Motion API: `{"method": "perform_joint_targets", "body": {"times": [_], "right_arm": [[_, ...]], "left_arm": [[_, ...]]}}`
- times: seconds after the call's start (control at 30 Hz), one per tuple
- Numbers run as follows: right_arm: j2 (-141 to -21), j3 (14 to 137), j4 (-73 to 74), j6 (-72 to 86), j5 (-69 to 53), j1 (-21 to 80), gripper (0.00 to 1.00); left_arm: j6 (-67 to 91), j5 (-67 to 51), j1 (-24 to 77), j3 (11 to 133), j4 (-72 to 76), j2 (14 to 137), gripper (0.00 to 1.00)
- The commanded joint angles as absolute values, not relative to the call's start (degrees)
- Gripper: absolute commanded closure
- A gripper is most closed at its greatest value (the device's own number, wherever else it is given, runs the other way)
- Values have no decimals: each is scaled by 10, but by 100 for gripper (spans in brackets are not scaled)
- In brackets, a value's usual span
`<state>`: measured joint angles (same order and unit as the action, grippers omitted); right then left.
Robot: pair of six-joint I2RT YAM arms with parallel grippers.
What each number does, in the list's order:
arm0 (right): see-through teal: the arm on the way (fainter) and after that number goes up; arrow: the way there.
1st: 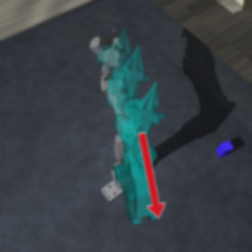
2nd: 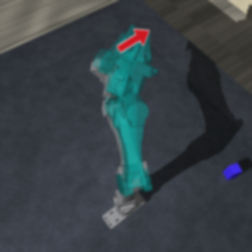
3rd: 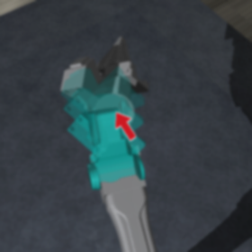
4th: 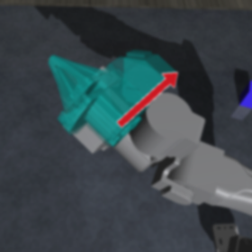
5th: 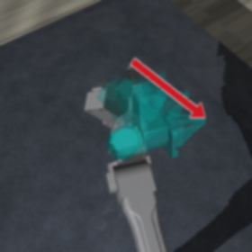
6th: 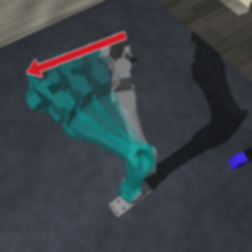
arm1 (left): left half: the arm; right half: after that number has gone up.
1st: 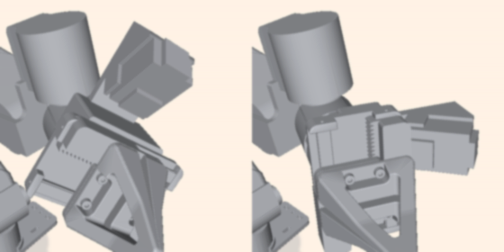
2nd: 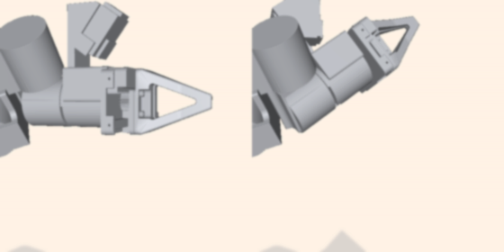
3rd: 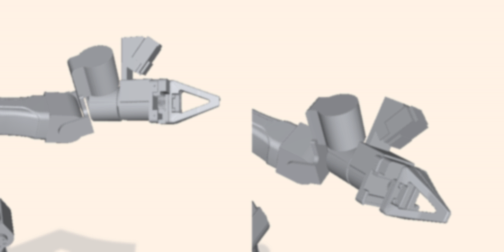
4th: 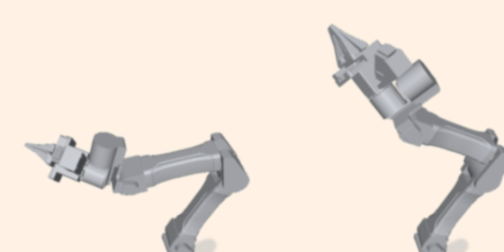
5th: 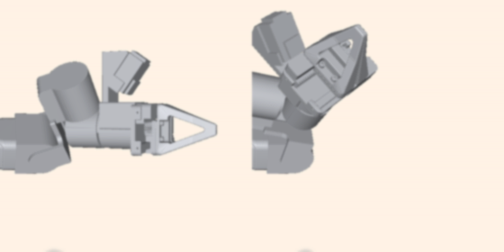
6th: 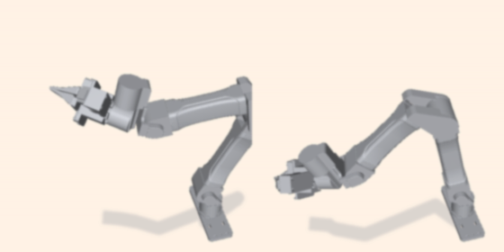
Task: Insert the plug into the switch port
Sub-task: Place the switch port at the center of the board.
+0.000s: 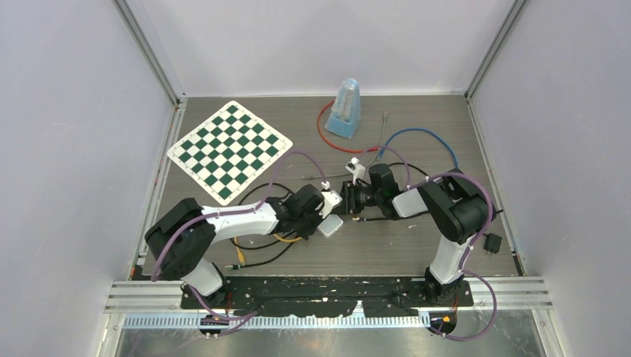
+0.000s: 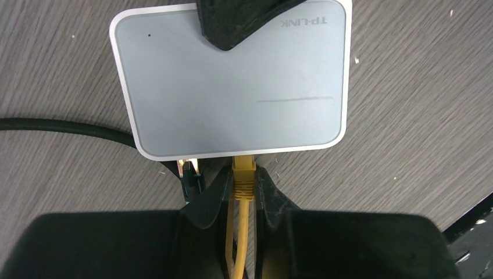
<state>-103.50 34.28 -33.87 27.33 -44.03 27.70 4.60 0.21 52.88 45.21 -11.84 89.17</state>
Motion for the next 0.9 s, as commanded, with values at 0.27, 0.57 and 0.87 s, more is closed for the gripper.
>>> {"method": "perform_joint_targets", "body": {"times": [0.27, 0.57, 0.87], "right_arm": [[-1020, 316, -195, 310, -542, 365, 67], [-1022, 322, -215, 327, -550, 365, 67], [-1023, 352, -198, 329, -547, 357, 67]], "left_arm": [[61, -21, 496, 503, 124, 896, 100], [-61, 39, 515, 532, 67, 894, 100], [-20, -28, 491, 549, 77, 908, 100]]}}
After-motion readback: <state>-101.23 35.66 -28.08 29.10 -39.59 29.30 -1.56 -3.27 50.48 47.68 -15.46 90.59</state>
